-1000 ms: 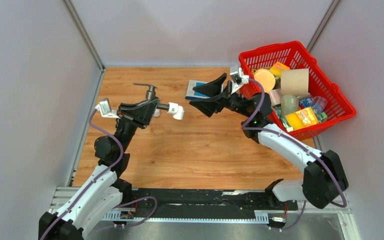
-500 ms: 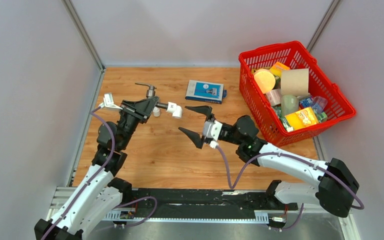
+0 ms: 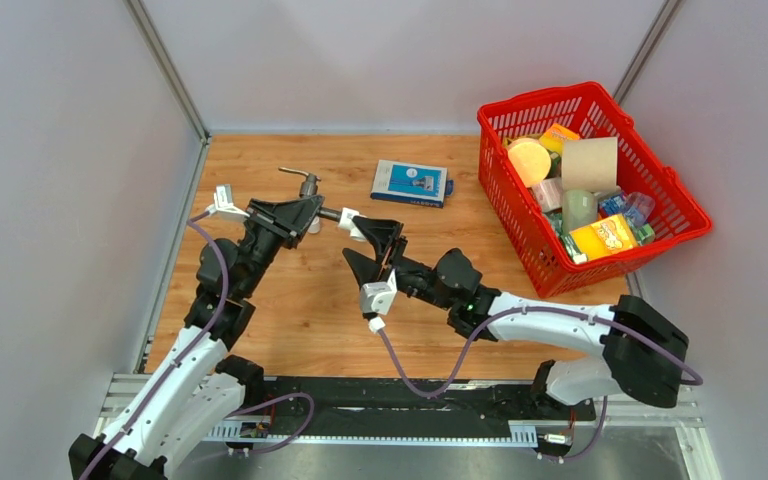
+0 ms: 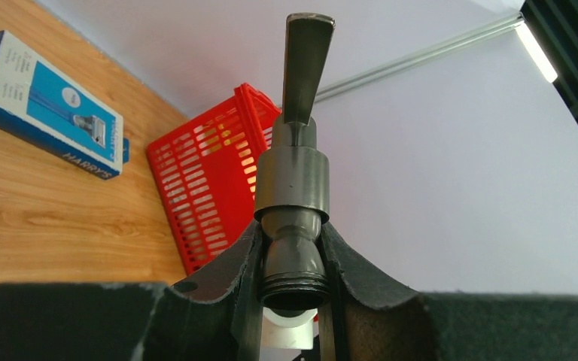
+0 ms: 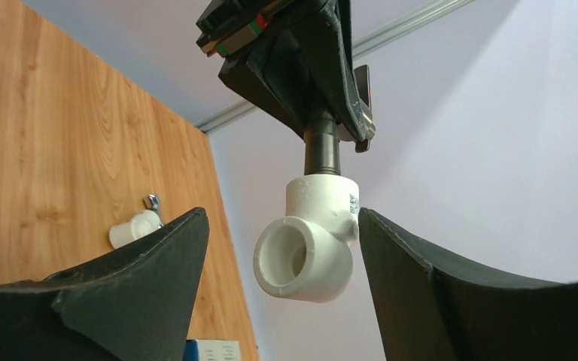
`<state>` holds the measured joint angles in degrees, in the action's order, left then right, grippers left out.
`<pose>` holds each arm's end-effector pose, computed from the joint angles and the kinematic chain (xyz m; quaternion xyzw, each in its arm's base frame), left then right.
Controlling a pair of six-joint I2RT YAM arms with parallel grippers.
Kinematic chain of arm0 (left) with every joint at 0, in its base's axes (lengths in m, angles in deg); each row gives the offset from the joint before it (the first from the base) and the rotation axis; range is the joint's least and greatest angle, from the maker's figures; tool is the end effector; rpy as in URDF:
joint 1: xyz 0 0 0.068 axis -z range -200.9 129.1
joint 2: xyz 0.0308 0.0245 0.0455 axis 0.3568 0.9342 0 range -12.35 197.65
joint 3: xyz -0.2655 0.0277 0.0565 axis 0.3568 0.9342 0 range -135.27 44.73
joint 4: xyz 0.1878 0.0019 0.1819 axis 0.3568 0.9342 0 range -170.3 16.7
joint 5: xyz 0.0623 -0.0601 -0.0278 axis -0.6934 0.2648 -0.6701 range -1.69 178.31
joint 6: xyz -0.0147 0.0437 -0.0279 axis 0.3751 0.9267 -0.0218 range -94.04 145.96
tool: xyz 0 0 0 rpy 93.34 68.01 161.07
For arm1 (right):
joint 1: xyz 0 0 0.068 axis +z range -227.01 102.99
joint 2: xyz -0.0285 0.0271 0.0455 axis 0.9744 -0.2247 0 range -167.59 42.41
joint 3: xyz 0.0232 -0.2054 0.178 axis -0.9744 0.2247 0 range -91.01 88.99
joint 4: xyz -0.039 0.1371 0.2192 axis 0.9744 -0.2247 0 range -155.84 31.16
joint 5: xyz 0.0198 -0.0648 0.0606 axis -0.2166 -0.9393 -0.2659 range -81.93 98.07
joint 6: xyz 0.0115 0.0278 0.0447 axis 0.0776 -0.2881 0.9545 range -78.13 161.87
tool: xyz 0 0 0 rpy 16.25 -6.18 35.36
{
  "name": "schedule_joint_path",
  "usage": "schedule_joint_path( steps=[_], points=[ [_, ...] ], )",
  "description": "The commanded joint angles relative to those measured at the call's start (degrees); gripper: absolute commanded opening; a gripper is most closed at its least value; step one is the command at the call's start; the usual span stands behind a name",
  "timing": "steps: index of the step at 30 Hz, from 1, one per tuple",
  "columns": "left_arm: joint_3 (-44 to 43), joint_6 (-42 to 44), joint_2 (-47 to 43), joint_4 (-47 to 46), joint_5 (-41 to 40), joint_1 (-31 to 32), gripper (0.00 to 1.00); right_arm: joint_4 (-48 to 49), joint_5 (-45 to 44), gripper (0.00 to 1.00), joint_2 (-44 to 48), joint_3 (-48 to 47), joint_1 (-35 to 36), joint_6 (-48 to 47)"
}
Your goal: Install the water faucets
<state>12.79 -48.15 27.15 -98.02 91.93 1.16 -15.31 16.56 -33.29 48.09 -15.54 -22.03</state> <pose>0.1612 -0.0679 0.3281 -0.2597 0.5870 -0.5839 0.4970 0.1377 0.2645 0.2953 -0.6028 0.2481 0.0322 0.7576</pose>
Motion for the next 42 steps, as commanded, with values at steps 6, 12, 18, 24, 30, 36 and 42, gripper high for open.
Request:
schedule_joint_path(
  steps=[6,12,18,24,30,36,42],
  points=[
    [-3.92,-2.1,0.04,-4.96,3.76,0.08,0.0,15.8,-8.4,0.69,-6.04,-1.45,1.28,-6.33],
    [-4.0,0.36,-0.04,-6.72,6.05,0.08,0.0,14.4,-10.43,0.49,-5.43,-2.51,0.23,0.24],
    [-3.92,8.78,1.36,-12.24,10.52,0.0,0.0,-2.27,3.6,0.14,0.11,-8.12,-4.07,19.92],
    [-2.07,17.84,3.38,-24.28,17.63,0.08,0.0,-12.59,29.88,0.02,0.21,-15.34,-15.31,47.68],
    [-2.16,24.79,6.72,-36.31,28.96,0.08,0.0,-7.78,53.88,0.01,-6.9,-21.84,-24.55,76.06],
    [-1.2,28.14,9.09,-47.38,39.43,0.08,0.0,3.49,62.43,0.02,-14.03,-26.24,-26.23,97.1],
    [-0.93,26.38,9.72,-54.27,45.08,0.08,0.0,0.95,59.28,0.17,-14.74,-27.47,-28.33,99.06]
  ],
)
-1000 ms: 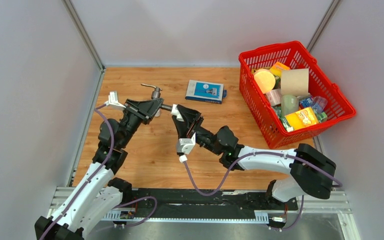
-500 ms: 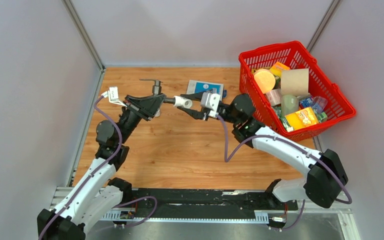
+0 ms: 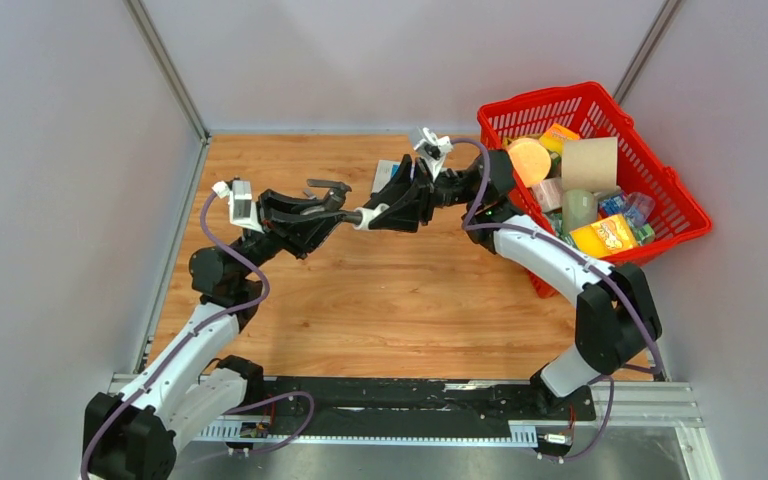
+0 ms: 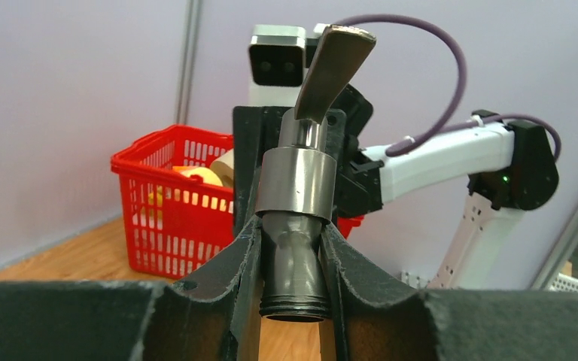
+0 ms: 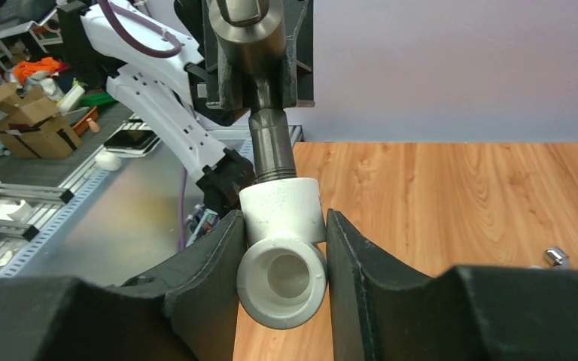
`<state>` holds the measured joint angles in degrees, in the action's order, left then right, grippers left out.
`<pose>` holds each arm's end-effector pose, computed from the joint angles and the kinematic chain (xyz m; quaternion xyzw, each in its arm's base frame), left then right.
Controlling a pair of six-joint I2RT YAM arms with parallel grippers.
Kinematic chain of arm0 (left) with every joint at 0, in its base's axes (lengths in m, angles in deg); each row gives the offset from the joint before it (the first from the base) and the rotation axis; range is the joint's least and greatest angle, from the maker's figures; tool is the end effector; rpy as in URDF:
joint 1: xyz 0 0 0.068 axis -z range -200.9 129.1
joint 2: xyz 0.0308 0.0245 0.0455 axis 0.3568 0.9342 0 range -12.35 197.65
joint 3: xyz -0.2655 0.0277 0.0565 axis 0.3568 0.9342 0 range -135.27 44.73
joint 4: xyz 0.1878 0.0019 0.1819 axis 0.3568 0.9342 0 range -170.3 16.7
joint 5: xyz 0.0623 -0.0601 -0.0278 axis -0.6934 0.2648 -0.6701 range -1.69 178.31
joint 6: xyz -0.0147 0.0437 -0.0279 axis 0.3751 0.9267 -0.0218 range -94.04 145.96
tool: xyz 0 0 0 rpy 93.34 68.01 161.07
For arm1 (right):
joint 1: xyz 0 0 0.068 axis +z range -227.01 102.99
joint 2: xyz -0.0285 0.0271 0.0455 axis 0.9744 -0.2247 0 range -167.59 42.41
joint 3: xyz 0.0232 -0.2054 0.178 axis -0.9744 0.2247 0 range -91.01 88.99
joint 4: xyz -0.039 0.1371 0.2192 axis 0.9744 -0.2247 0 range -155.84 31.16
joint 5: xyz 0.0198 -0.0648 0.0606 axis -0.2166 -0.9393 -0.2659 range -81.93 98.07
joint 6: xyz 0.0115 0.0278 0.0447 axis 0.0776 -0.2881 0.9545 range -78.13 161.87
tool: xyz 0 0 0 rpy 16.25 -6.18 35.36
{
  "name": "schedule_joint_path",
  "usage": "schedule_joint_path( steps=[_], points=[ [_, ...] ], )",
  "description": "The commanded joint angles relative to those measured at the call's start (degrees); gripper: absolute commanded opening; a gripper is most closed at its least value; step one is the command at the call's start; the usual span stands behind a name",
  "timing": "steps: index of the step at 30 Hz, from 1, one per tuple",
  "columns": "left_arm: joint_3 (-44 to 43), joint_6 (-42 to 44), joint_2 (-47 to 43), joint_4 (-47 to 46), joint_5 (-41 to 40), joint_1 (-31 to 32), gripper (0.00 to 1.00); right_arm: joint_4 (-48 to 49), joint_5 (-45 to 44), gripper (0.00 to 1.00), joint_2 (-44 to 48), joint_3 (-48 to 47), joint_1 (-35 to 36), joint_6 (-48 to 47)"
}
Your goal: Install the water faucets
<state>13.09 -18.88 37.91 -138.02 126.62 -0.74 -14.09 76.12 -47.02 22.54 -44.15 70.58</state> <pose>0.1629 -0.0835 0.3595 0.2027 0.4599 -0.5772 0.6436 0.2739 0.2163 0.3694 -0.4798 0.4477 0.6208 0.4288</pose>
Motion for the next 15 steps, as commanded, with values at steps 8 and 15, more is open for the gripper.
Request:
schedule_joint_path(
  steps=[8,15],
  points=[
    [-1.41,-1.2,-6.84,13.48,-10.07,1.9,0.0,-16.08,-14.59,0.64,9.08,0.89,-1.13,-19.62],
    [-3.07,-12.26,-8.95,29.38,-25.55,1.98,0.0,-19.53,-27.69,0.73,18.05,6.33,1.4,-37.12]
  ],
)
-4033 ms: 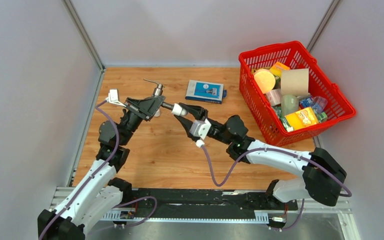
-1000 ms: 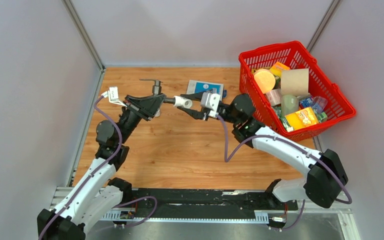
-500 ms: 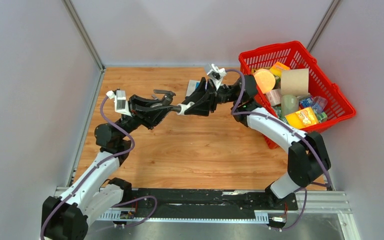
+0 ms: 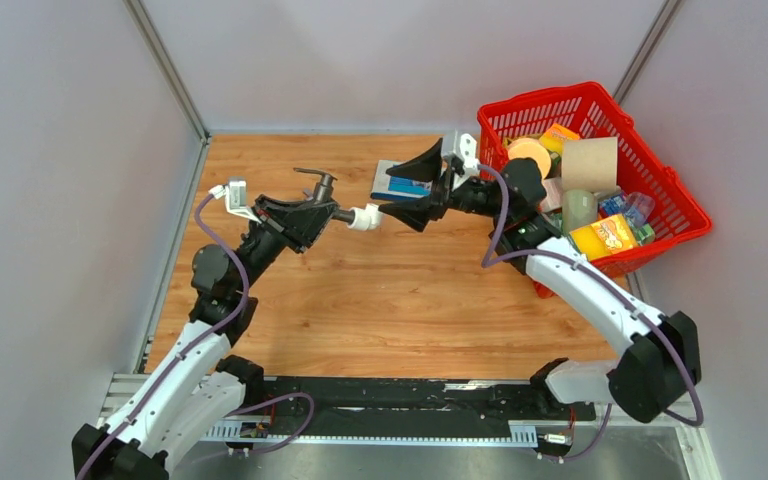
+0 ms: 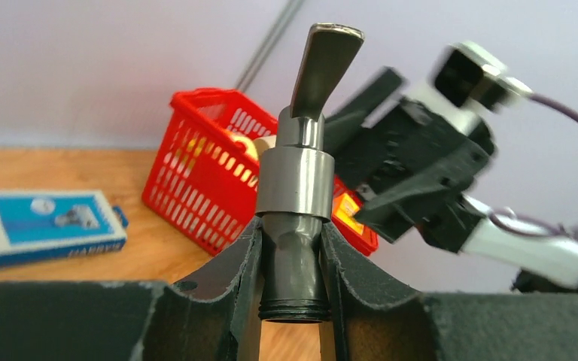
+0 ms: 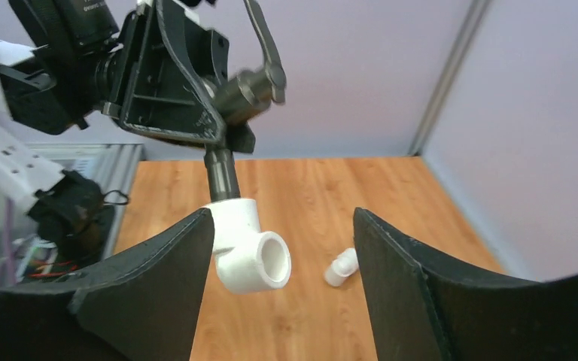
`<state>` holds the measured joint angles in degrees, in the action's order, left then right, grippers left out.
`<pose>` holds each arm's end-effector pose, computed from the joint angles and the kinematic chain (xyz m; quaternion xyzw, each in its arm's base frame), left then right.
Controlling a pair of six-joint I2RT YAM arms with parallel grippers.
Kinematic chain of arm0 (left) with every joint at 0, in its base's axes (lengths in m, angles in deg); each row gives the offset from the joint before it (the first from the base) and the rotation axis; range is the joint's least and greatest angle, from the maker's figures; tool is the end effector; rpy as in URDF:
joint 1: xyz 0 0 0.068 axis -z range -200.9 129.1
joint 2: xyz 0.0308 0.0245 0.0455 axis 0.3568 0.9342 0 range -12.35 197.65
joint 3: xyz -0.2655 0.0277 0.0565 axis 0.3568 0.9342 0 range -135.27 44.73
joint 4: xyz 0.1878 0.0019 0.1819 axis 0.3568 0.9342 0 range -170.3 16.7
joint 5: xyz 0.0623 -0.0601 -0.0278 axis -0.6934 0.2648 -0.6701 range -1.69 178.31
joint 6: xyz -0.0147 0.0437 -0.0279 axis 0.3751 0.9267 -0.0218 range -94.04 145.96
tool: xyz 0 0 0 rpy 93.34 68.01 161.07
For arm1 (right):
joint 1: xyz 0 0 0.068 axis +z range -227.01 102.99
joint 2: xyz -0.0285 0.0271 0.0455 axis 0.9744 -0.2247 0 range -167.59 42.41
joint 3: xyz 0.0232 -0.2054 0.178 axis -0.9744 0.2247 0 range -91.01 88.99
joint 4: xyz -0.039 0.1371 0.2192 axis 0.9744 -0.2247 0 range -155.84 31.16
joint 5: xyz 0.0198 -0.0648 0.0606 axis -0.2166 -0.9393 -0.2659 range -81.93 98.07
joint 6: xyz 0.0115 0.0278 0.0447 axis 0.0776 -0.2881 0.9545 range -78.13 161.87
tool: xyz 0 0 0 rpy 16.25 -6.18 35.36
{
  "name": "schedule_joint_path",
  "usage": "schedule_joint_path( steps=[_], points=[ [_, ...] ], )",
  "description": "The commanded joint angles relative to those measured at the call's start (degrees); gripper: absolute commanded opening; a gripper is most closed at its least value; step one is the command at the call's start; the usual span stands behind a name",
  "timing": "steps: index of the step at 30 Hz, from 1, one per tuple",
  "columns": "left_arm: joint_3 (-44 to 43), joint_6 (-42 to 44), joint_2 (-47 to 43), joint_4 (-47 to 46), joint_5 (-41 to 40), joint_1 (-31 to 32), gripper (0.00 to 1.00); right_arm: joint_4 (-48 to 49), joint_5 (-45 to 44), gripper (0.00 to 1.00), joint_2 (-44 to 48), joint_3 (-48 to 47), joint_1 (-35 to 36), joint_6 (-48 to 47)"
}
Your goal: Install the water faucets
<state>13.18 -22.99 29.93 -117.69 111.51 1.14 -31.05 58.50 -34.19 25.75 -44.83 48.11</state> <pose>0.1541 -0.0776 0.3524 0.0467 0.5400 -0.5700 0.6175 0.2432 0.1855 0.3961 -0.4525 0.4646 0.4818 0.5893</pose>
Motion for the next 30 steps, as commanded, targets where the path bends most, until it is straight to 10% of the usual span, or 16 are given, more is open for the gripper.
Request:
schedule_joint_path(
  steps=[1,17,30],
  points=[
    [-3.25,-9.14,-0.8,9.96,-11.5,0.02,0.0,-2.22,-12.09,0.73,6.36,4.69,3.57,-17.9],
    [-1.93,-27.07,3.07,8.74,-10.28,0.11,0.0,7.44,-45.67,0.77,7.61,20.7,25.91,-59.13],
    [-2.02,-29.45,3.59,4.17,-6.24,0.1,0.0,20.73,-53.51,0.62,0.92,23.34,26.26,-60.48]
  ],
)
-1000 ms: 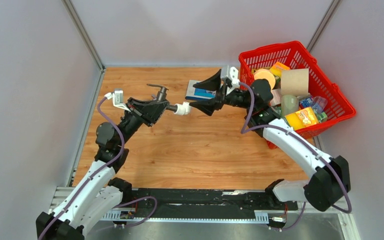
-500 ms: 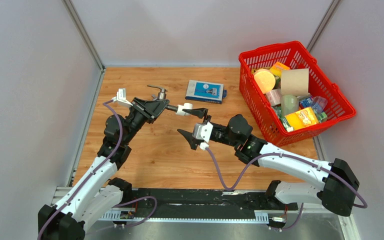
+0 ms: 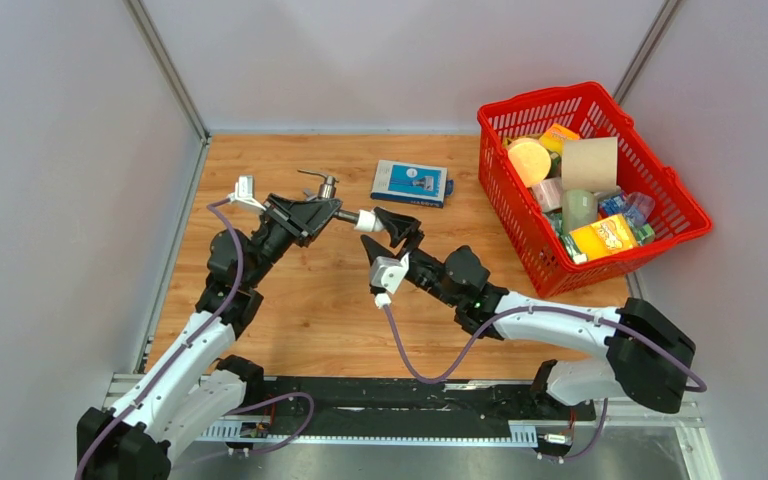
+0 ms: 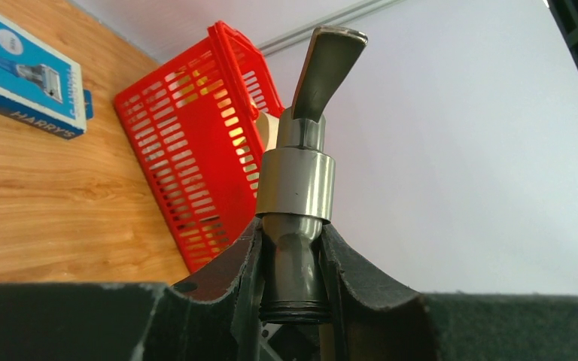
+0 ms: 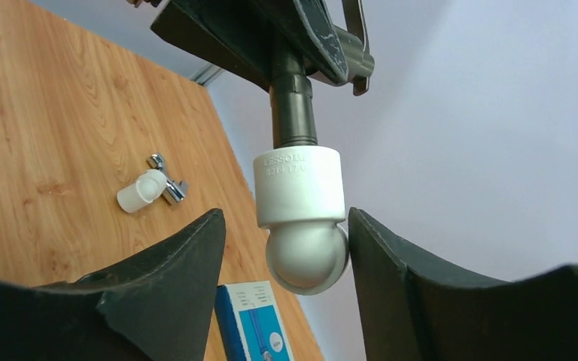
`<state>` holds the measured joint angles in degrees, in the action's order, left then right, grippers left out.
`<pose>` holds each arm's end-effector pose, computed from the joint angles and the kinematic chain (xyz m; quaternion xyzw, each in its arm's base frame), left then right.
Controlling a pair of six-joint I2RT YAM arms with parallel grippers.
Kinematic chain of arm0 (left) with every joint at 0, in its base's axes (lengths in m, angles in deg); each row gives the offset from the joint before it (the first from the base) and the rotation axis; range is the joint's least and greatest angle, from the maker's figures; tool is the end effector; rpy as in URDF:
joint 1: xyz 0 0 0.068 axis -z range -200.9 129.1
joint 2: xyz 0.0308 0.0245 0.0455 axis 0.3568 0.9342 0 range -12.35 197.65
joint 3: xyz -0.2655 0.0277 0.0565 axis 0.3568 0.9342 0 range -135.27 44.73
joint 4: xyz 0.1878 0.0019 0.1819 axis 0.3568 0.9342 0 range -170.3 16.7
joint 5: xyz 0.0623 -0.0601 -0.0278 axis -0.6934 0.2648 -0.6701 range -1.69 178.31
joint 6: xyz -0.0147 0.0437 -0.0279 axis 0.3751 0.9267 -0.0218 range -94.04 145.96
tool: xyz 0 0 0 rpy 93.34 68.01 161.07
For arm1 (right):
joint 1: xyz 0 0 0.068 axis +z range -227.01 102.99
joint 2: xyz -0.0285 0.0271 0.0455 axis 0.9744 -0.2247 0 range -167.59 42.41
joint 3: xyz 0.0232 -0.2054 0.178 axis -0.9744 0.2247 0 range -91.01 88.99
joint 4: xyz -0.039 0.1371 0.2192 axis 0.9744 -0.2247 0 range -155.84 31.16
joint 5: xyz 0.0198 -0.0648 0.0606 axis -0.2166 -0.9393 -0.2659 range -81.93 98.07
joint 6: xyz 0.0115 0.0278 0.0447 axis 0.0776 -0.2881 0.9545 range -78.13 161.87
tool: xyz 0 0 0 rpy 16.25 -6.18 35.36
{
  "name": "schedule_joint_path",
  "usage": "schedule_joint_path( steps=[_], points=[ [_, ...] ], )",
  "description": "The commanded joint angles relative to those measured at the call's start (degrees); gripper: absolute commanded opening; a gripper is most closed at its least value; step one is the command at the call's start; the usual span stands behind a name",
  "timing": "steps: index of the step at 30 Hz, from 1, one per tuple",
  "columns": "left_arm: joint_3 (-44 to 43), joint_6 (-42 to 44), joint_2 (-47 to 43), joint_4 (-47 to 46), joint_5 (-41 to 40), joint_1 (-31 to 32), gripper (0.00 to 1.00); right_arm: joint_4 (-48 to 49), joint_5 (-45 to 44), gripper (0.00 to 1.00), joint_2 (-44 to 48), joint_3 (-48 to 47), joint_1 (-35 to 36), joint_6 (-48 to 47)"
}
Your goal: Install the water faucets
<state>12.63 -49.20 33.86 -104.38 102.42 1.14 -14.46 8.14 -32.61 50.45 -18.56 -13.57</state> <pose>0.1788 -0.0819 0.3214 -0.2012 0.6129 -0.6223 0.4434 0.1531 0.2497 0.2861 -0.5507 0.3578 0.0203 0.7539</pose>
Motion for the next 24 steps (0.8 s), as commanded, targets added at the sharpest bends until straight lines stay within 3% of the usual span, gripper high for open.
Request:
schedule_joint_path(
  steps=[1,6,9,13,15,18,21,24],
  points=[
    [-1.39,-3.42,-0.16,-9.58,3.12,0.11,0.0,3.44,-2.8,0.55,-0.65,-1.79,-0.1,2.34],
    [-1.04,-5.0,1.33,-15.64,5.92,0.02,0.0,-1.13,1.65,0.14,0.05,-4.34,-2.11,10.16],
    [-0.43,-3.69,1.95,-21.0,7.24,0.11,0.0,-6.04,10.79,0.03,2.24,-6.53,-5.88,21.74],
    [0.46,3.69,3.09,-31.63,9.87,0.1,0.0,-12.47,32.66,0.02,2.17,-13.03,-14.67,42.73],
    [1.07,8.43,3.62,-38.73,11.54,0.11,0.0,-11.69,44.96,0.02,0.33,-15.5,-17.92,52.14],
    [1.86,15.28,5.63,-49.11,15.5,0.11,0.0,-8.45,55.96,0.01,-3.36,-18.92,-20.83,66.55],
    [2.21,20.47,8.44,-60.17,21.55,0.02,0.0,-2.21,62.22,0.0,-7.32,-21.39,-22.15,79.92],
    [1.51,22.94,10.47,-65.13,26.57,0.11,0.0,2.72,64.08,0.0,-11.36,-23.32,-23.21,93.11]
  ],
)
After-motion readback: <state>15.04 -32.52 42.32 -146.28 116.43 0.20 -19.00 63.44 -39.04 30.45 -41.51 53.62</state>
